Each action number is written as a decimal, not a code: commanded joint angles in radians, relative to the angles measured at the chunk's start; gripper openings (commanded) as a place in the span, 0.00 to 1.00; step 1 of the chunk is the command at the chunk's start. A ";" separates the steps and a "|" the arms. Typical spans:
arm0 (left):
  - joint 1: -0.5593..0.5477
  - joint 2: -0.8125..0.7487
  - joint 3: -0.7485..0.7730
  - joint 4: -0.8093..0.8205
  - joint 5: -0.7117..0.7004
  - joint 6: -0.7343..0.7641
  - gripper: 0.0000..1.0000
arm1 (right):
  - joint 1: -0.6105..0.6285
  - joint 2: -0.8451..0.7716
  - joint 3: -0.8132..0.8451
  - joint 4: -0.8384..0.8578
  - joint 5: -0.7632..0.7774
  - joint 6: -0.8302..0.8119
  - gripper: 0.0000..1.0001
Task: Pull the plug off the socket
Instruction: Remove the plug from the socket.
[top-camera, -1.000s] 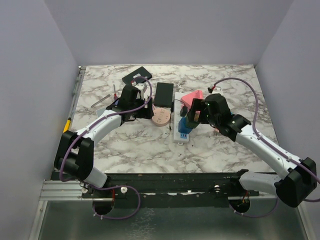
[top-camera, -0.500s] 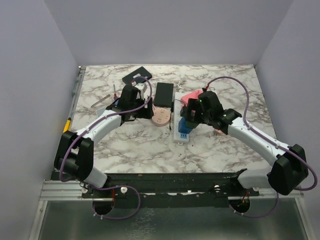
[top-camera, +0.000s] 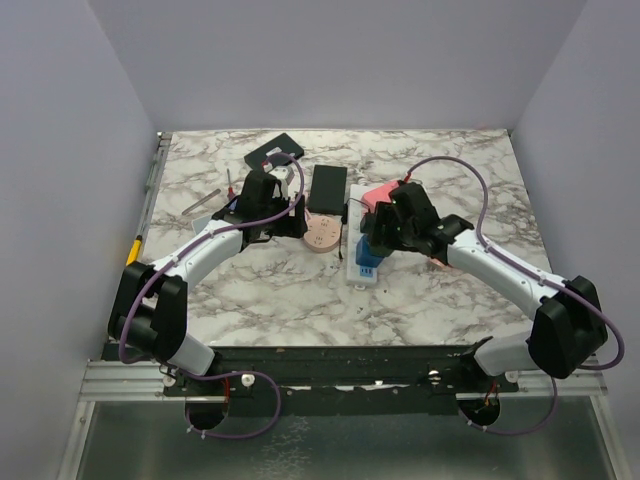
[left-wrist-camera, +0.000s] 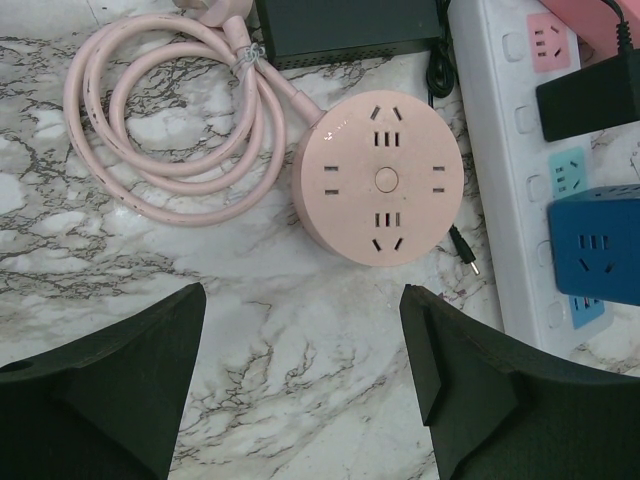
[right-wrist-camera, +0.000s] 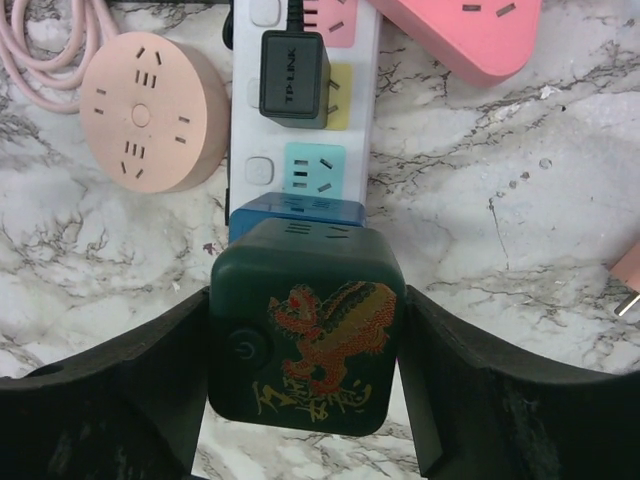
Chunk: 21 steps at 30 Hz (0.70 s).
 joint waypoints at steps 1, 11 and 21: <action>0.000 -0.014 -0.008 -0.011 -0.001 -0.001 0.83 | 0.018 0.016 0.032 -0.027 0.020 0.000 0.66; -0.003 -0.006 -0.004 0.013 0.101 -0.008 0.83 | 0.044 0.001 -0.017 0.027 -0.094 -0.026 0.12; -0.060 0.083 -0.025 0.222 0.385 -0.217 0.83 | 0.109 -0.034 -0.036 -0.037 -0.048 0.036 0.00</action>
